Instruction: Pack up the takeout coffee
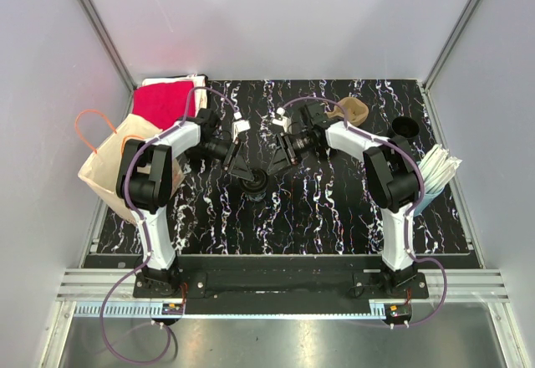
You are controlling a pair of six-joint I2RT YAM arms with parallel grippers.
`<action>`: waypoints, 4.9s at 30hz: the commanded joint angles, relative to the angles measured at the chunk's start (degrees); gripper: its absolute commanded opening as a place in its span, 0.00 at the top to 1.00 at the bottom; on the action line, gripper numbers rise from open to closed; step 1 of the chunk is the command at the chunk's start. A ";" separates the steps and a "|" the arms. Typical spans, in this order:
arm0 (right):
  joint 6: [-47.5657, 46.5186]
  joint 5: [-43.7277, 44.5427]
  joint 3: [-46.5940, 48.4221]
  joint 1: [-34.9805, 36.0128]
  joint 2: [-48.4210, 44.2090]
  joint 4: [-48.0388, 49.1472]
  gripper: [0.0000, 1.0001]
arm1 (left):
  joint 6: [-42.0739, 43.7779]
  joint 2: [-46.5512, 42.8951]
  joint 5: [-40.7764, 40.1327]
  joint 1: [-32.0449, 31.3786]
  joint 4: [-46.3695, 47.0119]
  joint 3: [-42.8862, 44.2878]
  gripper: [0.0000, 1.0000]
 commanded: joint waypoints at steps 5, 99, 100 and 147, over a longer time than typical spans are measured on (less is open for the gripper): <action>1.22 -1.92 0.84 0.24 1.96 2.79 0.60 | 2.23 1.78 -5.47 -0.63 2.11 -1.18 0.39; 0.34 -17.12 -4.08 2.35 4.77 5.52 0.51 | 1.35 -1.04 -9.51 -1.51 4.30 -4.96 0.43; 0.34 -17.04 -3.99 2.17 4.68 5.52 0.51 | 1.35 -1.12 -9.51 -1.51 4.30 -5.04 0.43; -1.42 13.38 -6.46 3.93 9.25 6.13 0.66 | 1.88 -2.00 -9.95 -2.03 4.39 -6.54 0.45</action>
